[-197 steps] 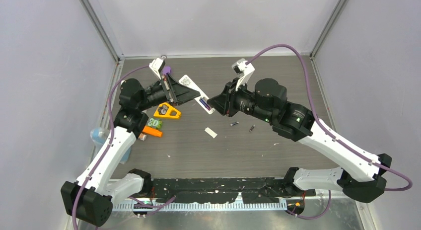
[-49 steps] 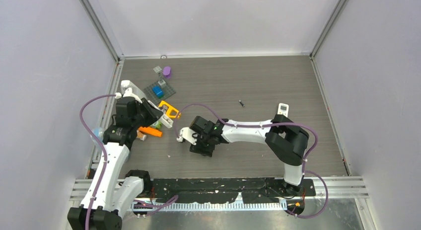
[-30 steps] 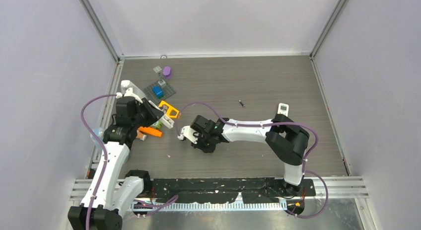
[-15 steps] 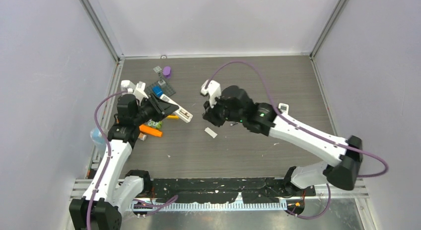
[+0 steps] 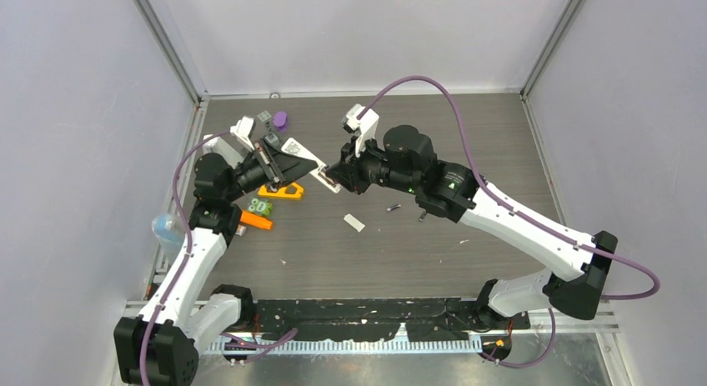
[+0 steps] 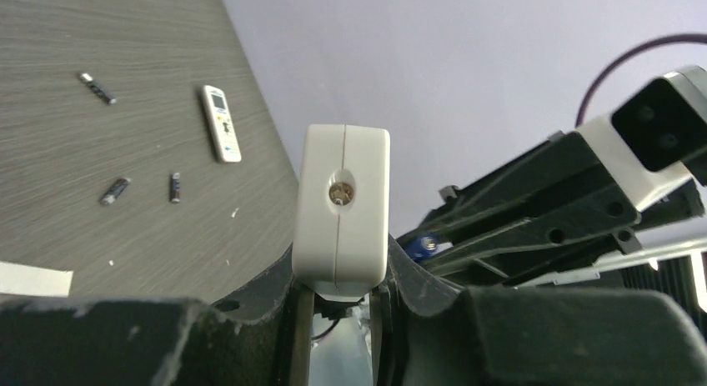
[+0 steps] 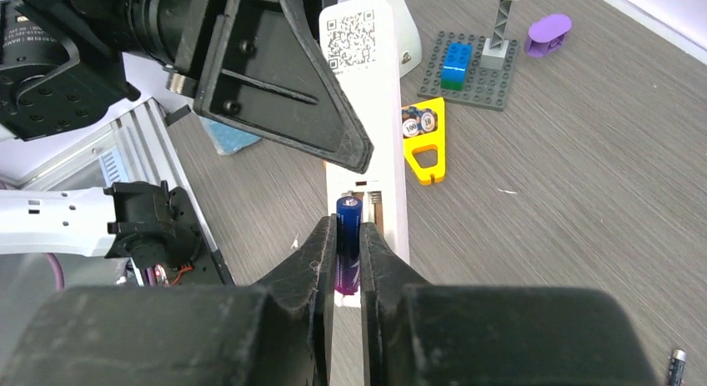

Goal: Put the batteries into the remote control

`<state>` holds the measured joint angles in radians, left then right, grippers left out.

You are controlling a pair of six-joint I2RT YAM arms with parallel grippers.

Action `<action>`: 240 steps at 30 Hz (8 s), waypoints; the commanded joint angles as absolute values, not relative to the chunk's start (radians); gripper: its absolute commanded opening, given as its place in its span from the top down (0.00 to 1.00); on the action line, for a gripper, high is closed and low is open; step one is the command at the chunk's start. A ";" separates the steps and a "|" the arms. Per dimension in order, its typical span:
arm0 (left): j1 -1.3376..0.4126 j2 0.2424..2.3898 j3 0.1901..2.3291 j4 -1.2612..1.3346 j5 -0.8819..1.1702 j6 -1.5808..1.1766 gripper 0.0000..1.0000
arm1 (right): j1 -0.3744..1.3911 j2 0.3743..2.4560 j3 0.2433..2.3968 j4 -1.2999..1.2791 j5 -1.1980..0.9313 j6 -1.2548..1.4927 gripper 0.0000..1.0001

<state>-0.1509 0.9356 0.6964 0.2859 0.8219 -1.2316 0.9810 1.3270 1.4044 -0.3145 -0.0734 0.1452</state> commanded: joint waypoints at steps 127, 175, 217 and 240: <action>-0.169 0.955 0.673 0.845 0.706 -1.559 1.00 | 0.878 1.368 1.355 -0.084 -0.174 1.026 0.61; -0.168 0.968 0.639 0.842 0.690 -1.526 1.00 | 0.810 1.269 1.305 -0.098 -0.136 0.953 0.13; -0.163 1.067 0.404 0.795 0.661 -1.355 1.00 | 0.650 1.919 1.504 -0.961 0.263 1.157 0.52; -0.163 1.076 0.429 0.738 0.675 -1.341 1.00 | 0.634 1.991 1.381 -0.877 0.258 1.239 0.69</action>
